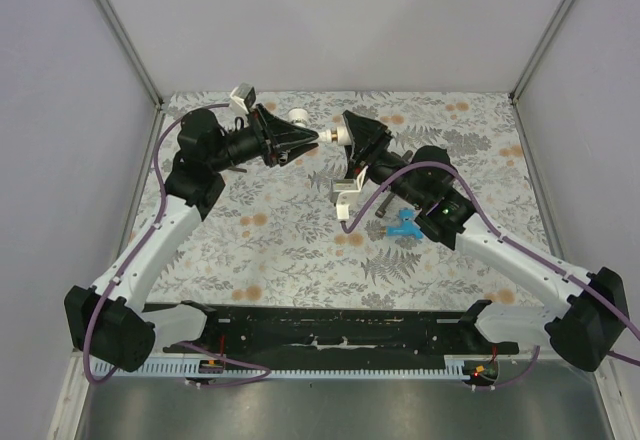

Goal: Install the water faucets

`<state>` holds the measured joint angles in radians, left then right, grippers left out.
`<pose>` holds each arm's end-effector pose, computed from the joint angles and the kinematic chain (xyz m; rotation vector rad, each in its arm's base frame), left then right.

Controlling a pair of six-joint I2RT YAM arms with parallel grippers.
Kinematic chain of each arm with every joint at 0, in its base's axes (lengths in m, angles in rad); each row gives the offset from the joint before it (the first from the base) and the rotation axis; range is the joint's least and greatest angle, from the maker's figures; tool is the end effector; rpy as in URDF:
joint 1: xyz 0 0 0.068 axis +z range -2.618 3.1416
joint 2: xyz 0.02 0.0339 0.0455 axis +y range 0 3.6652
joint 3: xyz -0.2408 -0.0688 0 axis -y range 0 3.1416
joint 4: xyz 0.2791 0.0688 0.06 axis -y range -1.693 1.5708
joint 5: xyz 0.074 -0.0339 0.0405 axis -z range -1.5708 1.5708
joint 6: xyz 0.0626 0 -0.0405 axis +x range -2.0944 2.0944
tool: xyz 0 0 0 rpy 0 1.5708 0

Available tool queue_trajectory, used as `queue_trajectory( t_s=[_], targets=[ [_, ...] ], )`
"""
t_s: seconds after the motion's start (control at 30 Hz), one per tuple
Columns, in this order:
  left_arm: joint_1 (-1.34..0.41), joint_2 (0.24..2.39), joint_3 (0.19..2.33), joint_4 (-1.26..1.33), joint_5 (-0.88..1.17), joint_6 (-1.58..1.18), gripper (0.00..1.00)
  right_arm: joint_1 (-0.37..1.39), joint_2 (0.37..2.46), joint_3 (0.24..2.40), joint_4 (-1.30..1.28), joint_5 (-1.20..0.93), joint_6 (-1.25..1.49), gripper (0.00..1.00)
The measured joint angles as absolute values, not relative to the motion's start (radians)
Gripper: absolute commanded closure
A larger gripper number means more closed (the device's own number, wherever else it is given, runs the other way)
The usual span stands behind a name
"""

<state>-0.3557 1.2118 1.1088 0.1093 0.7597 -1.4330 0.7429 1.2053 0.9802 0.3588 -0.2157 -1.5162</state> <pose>0.3024 -0.1583 0.3707 -0.3062 1.9390 -1.8847 0.2512 0.2489 0.3526 -1.3847 0.4559 -0.4788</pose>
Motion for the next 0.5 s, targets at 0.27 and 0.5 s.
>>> queue_trajectory(
  t_s=[0.27, 0.5],
  targets=[
    [-0.355, 1.209, 1.099, 0.142, 0.749, -1.502, 0.98, 0.742, 1.232, 0.955, 0.477, -0.216, -1.623, 1.00],
    [-0.355, 1.209, 1.099, 0.142, 0.736, -1.565, 0.98, 0.741, 1.245, 0.955, 0.512, -0.212, -1.694, 1.00]
  ],
)
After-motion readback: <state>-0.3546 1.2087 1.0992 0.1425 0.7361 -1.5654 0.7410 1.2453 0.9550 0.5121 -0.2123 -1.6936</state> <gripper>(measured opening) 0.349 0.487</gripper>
